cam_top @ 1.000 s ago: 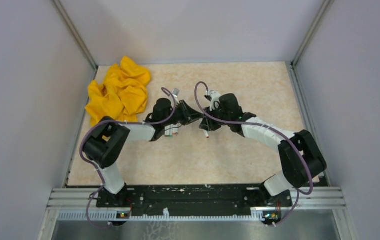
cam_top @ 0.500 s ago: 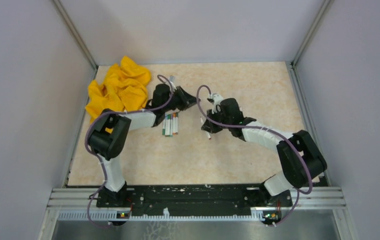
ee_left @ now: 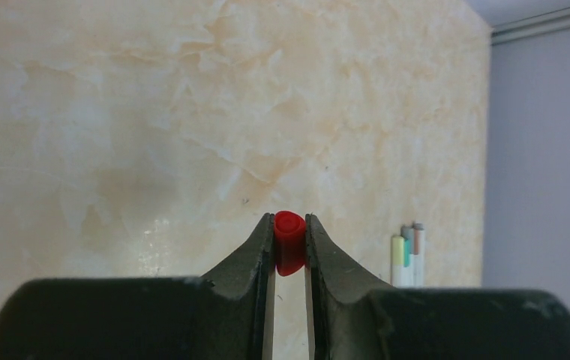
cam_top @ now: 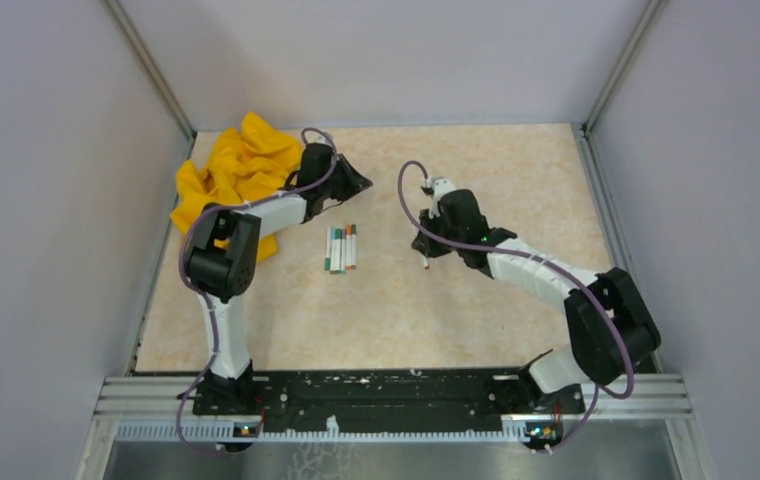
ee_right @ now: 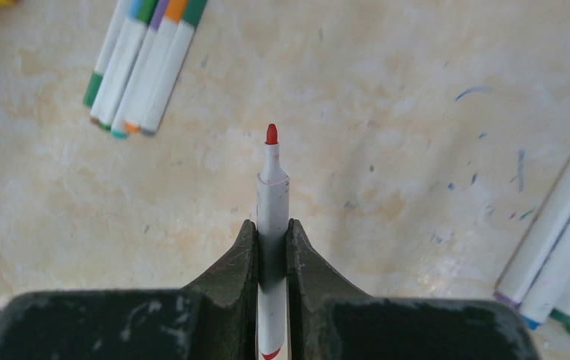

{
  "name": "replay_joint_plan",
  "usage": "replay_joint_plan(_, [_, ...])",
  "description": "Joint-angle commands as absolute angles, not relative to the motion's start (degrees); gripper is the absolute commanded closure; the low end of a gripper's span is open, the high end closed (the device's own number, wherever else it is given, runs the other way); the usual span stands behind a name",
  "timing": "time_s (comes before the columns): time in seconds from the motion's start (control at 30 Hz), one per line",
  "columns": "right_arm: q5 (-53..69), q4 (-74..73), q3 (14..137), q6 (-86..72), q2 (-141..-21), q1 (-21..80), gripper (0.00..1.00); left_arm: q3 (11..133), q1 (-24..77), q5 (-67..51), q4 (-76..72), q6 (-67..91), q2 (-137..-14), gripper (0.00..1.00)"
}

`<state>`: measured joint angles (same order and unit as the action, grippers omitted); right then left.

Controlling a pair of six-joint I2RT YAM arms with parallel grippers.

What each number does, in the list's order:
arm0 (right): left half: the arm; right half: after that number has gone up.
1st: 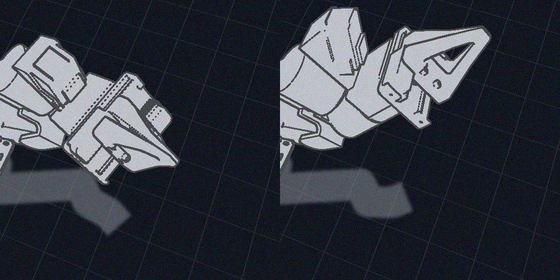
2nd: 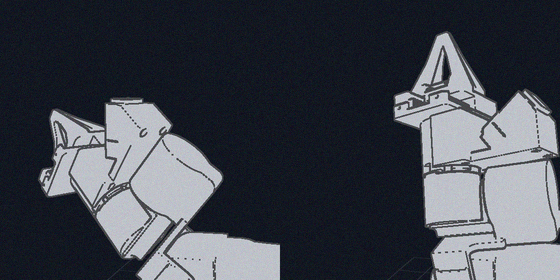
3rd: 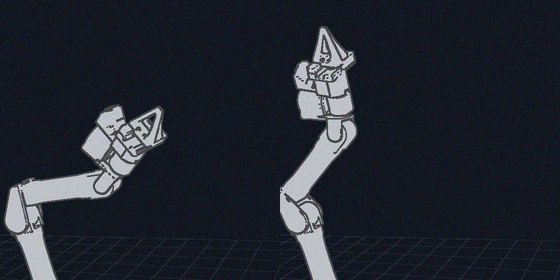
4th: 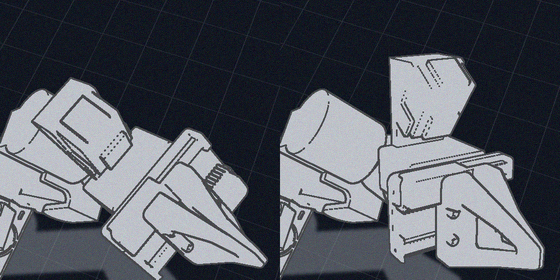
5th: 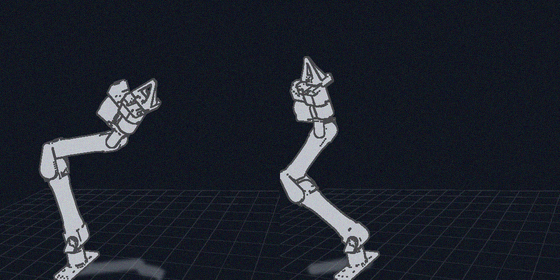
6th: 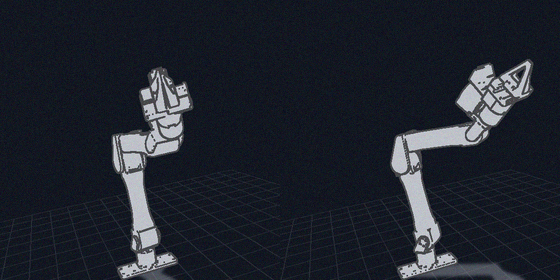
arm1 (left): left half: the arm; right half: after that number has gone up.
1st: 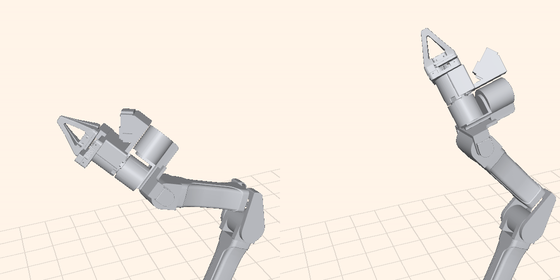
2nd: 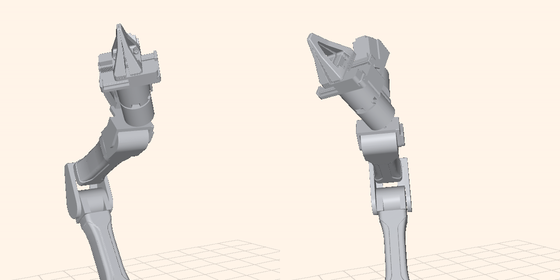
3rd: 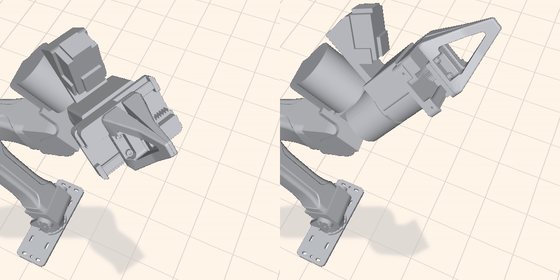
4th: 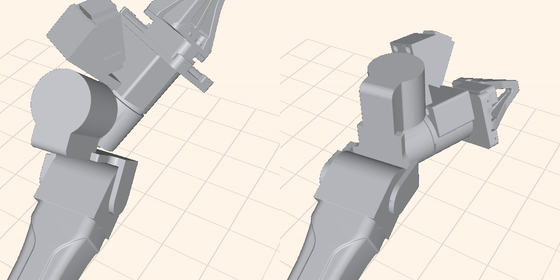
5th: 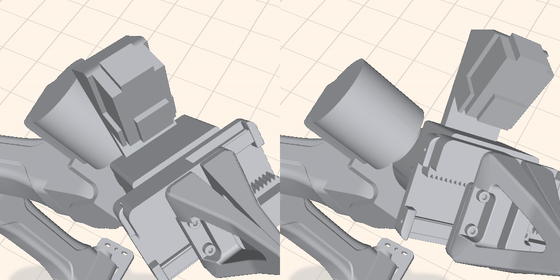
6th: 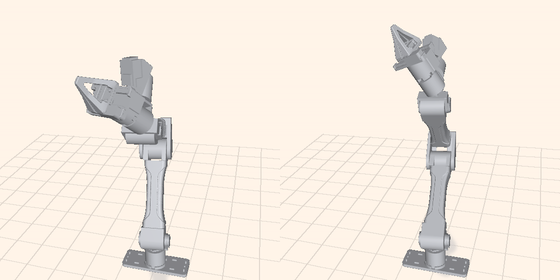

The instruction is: Open the pen caps

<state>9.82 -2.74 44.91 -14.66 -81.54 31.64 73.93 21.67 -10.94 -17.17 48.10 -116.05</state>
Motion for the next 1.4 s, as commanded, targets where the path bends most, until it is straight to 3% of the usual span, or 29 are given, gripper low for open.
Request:
replay_joint_plan(0.0, [0.8, -5.2, 55.7, -14.4, -85.8, 29.8, 1.0, 81.8, 23.2, -0.9, -1.6, 37.2, -118.1, 1.0])
replay_joint_plan(0.1, [0.3, -6.4, 60.4, -14.7, -91.1, 27.8, 1.0, 85.9, 23.7, 5.3, 5.7, 34.3, -120.1, 1.0])
replay_joint_plan(0.37, [-3.1, -7.6, 70.0, -14.3, -102.3, 25.7, 1.0, 94.0, 24.7, 8.5, 15.4, 28.7, -124.5, 1.0])
replay_joint_plan(0.93, [-5.2, -12.8, 74.2, -13.6, -111.3, 24.2, 1.0, 97.8, 29.8, 1.0, 23.5, 26.8, -125.4, 0.98])
replay_joint_plan(1.37, [-4.6, -11.1, 71.9, -13.8, -112.1, 24.2, 0.78, 95.8, 30.9, -1.3, 25.5, 27.4, -126.0, 0.8])
